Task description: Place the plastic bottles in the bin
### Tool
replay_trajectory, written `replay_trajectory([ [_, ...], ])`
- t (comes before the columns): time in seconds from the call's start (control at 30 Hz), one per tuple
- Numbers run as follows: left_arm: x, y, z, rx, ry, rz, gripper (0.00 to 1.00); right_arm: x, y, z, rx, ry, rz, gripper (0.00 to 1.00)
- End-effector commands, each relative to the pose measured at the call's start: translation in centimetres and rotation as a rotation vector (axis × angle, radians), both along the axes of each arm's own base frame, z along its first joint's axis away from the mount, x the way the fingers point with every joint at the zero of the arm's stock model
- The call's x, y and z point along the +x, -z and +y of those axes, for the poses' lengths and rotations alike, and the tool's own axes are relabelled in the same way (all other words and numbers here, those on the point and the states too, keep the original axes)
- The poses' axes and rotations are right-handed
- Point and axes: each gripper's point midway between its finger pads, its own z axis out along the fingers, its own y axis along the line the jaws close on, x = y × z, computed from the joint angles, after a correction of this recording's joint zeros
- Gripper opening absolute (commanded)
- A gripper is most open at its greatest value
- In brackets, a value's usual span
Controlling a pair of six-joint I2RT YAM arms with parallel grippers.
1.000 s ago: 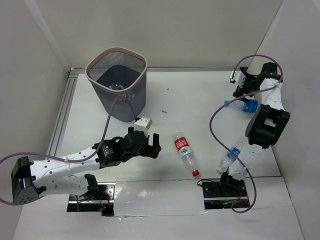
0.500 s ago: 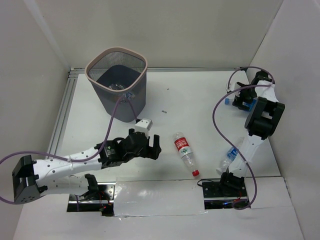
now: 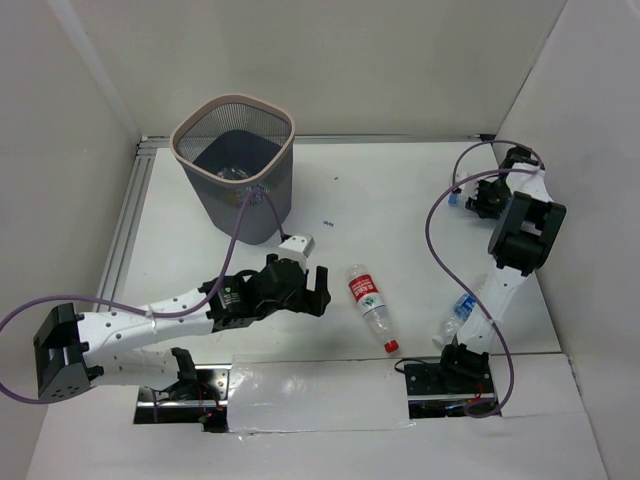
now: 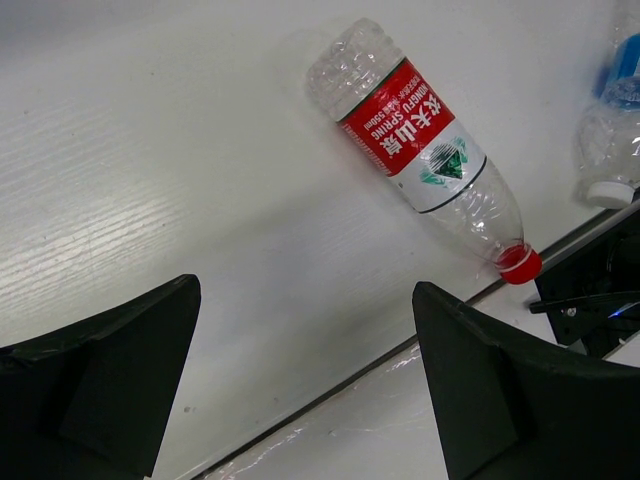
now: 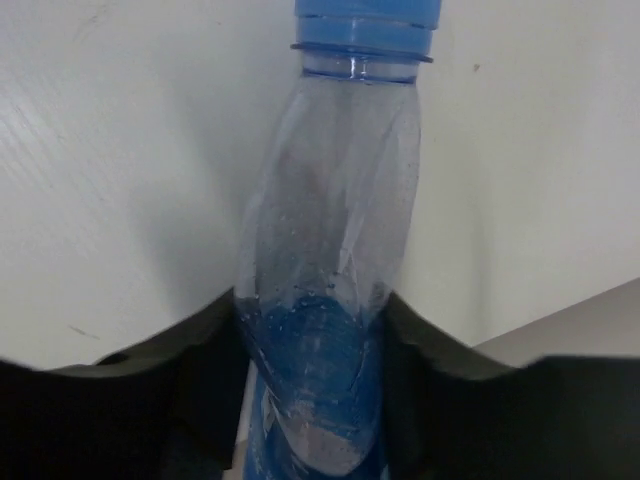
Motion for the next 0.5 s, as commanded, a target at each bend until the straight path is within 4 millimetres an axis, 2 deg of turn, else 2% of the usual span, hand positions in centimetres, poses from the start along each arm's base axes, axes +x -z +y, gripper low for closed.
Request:
replay_trajectory([
  [0.0,0.3,-2.1,-1.6,-0.075,0.011,-0.027,1.0,-0.8,-1.0,2.1,0.055,-0.035,0.036,0.43],
  [0.03,0.3,-2.1,-1.6,-0.075,0.011,-0.027,1.0,-0.7,-1.6,3.0,0.073,-0.05,0.029,0.39],
  [0.07,0.2,-1.8,-1.7,-0.08,0.02,-0.022,1.0,-0.3,-3.5,4.1,0.083,-0.072,-0.004,0.33],
  [0.17,0.0,-1.8,-2.1,-0.098,0.035,-0.019,1.0,0.2,-7.1,9.0,0.185,-0.123,-0.044,0.3],
  [0.2,-0.1,-2.0,-2.3,-0.109,0.043,-0.017,1.0,0.7,-10.2,11.1,0.233,-0.152,-0.102,0.3],
  [0.23,-0.1,-1.6,-2.1,-0.095,0.048,-0.018,1.0,1.1,-11.9,12.7,0.261,-0.176,-0.133,0.3],
  [0.27,-0.2,-1.8,-2.4,-0.111,0.058,-0.018,1.0,1.6,-13.8,15.8,0.305,-0.201,-0.16,0.3],
  [0.3,-0.2,-1.6,-2.4,-0.111,0.059,-0.018,1.0,2.2,-18.4,19.9,0.384,-0.246,-0.246,0.3],
  [0.33,-0.2,-1.6,-2.4,-0.111,0.059,-0.018,1.0,2.8,-19.9,20.5,0.407,-0.272,-0.296,0.3],
  [0.37,-0.3,-1.8,-2.7,-0.121,0.066,-0.017,1.0,2.9,-22.1,24.1,0.471,-0.29,-0.317,0.31],
  [0.4,-0.7,-1.2,-2.6,-0.111,0.075,-0.011,1.0,3.2,-24.3,26.2,0.516,-0.306,-0.367,0.31],
  [0.43,-0.7,-1.5,-2.6,-0.119,0.075,-0.015,1.0,4.1,-29.3,28.4,0.558,-0.362,-0.529,0.33],
  [0.47,-0.7,-1.2,-2.5,-0.116,0.075,-0.014,1.0,4.1,-31.8,30.3,0.601,-0.381,-0.592,0.33],
])
